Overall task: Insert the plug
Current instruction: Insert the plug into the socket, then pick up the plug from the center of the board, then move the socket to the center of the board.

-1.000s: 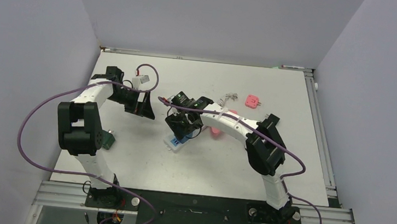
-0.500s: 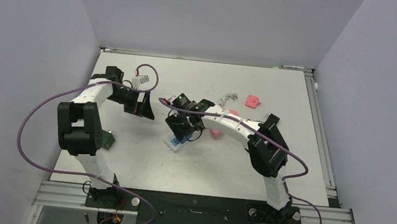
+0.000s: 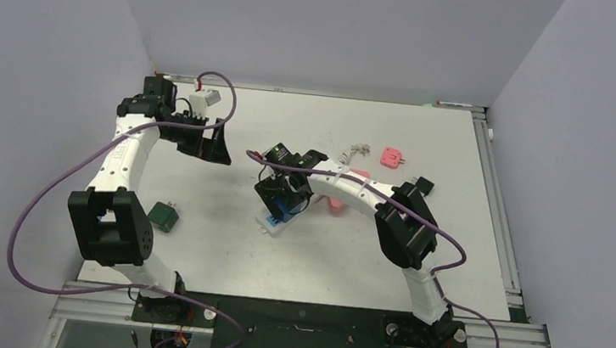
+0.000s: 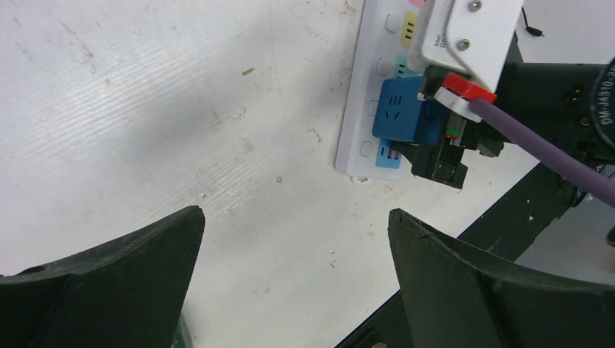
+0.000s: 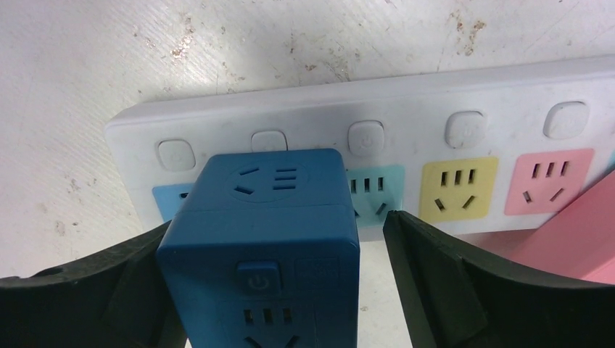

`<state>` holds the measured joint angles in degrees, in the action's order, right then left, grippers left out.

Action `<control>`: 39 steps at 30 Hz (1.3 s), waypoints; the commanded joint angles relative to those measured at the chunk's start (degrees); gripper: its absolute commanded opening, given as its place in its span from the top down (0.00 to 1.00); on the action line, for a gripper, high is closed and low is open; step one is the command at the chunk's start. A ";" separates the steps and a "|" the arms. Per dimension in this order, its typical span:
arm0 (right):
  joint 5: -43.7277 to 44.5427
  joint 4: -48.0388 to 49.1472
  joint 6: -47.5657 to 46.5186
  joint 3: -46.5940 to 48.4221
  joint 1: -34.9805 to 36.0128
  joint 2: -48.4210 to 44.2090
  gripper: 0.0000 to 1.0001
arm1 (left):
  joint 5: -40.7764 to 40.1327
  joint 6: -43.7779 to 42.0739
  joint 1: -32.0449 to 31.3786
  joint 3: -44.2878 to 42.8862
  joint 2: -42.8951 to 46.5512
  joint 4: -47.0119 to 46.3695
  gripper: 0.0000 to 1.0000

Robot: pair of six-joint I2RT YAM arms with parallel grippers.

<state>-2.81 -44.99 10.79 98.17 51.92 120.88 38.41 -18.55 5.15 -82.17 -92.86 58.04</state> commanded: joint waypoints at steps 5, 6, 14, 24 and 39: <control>-1.20 2.92 0.77 -2.10 -2.96 -14.16 0.10 | -6.35 4.20 -7.27 -6.33 5.21 4.13 0.04; -1.62 3.69 1.07 -2.73 -3.59 -15.80 0.10 | -7.23 5.04 -9.48 -6.14 5.61 3.34 0.04; 1.54 7.60 4.92 -11.49 -17.08 -27.12 0.10 | -7.41 9.78 -16.92 -9.43 1.87 0.76 0.04; 8.75 13.89 11.25 -27.28 -39.97 -32.37 0.10 | -10.51 6.81 -30.35 -15.37 -10.24 -1.50 0.04; 12.63 22.03 16.94 -32.03 -51.71 -23.53 0.10 | -18.78 2.70 -40.81 -11.37 -16.45 -7.29 0.04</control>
<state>5.82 -27.53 25.80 63.31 0.56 93.58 24.49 -12.91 -35.64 -95.39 -109.93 53.80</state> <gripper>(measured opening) 0.899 0.962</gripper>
